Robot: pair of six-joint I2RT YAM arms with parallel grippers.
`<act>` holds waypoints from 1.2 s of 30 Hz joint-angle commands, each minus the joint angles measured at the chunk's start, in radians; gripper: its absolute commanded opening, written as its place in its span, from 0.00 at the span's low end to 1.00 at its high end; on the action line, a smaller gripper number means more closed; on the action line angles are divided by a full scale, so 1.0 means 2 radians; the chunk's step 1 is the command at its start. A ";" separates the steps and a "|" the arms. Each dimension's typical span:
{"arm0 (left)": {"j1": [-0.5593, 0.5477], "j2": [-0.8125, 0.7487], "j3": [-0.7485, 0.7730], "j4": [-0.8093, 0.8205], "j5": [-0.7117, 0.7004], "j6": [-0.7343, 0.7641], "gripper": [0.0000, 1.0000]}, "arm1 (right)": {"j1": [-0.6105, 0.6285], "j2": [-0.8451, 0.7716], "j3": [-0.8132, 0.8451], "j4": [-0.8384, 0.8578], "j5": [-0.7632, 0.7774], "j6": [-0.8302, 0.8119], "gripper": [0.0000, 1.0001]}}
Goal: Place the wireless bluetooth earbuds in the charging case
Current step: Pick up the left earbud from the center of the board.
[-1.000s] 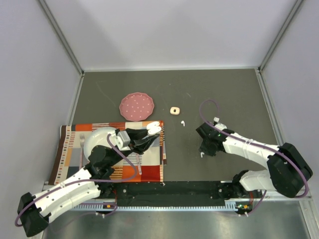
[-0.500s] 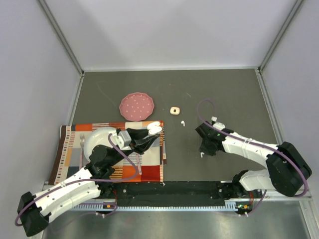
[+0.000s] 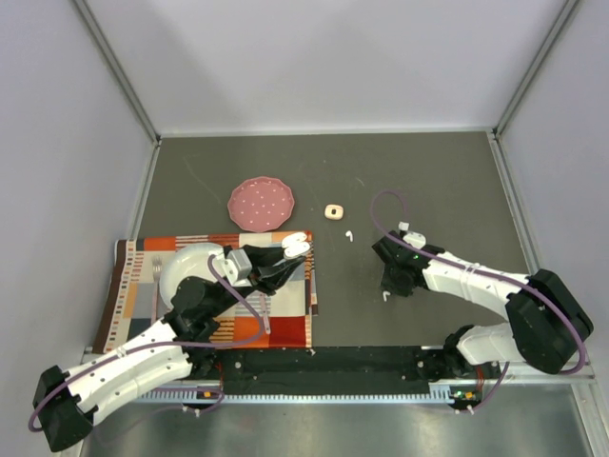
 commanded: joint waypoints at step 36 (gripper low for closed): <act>-0.002 0.001 0.004 0.024 -0.007 -0.001 0.00 | 0.002 -0.028 -0.006 0.042 -0.003 -0.005 0.08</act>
